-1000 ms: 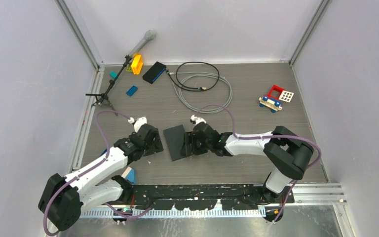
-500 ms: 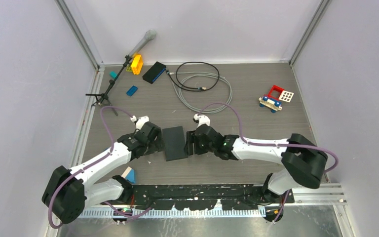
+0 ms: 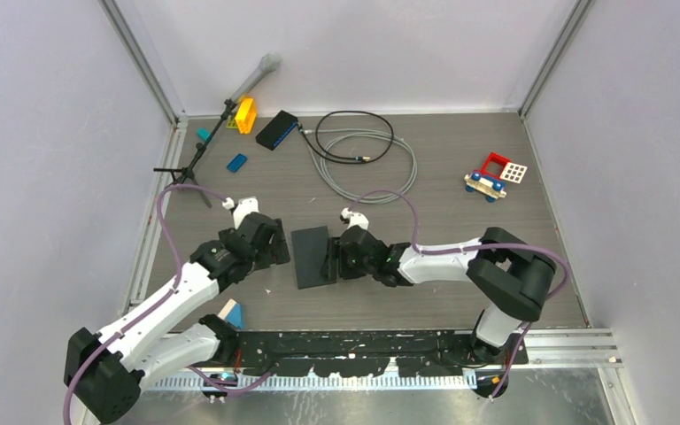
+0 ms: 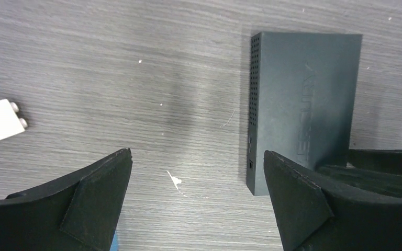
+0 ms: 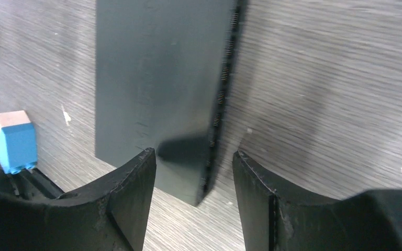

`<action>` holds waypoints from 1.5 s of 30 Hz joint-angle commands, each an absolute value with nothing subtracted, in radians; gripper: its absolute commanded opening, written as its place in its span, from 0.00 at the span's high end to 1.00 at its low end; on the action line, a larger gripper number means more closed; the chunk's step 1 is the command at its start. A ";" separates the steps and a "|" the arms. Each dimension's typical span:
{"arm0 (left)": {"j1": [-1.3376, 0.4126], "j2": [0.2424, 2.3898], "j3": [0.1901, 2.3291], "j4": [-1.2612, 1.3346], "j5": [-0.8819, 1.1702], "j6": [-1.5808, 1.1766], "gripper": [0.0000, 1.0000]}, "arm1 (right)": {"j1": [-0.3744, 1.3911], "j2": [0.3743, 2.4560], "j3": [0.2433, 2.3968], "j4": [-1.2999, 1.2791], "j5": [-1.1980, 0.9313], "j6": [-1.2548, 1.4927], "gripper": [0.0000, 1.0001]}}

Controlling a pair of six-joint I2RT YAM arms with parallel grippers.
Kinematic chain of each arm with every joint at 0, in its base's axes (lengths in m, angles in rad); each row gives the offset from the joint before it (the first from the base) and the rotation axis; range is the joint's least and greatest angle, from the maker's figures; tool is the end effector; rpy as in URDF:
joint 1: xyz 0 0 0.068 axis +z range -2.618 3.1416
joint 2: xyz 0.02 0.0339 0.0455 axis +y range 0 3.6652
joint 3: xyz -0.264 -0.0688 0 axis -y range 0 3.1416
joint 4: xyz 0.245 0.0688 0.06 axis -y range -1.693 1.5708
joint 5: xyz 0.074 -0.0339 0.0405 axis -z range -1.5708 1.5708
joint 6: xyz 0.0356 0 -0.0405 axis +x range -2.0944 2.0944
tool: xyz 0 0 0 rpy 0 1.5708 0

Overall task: Insert the plug into the switch port
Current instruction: Move the switch port to the center of the board, then pick up the connector from the center of the board.

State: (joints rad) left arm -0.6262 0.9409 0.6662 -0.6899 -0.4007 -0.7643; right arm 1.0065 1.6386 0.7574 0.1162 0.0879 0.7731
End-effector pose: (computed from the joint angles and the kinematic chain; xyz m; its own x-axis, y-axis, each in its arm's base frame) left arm 0.1519 -0.0927 0.2304 -0.7295 -0.2588 -0.6331 -0.2012 0.9659 -0.1629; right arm 0.1733 0.2679 0.1502 -0.8293 -0.0094 -0.5588 -0.3195 0.8283 0.4603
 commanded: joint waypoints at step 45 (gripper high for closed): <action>-0.501 1.240 0.808 -0.259 -0.611 -0.615 0.01 | 0.728 1.318 0.968 -0.391 0.418 0.645 0.36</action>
State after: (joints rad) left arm -0.5053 1.2354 0.8192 -0.3195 -0.5869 -0.6189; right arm 0.7647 1.3117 0.8997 -0.3759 0.3981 0.6060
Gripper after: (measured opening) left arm 0.994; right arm 0.639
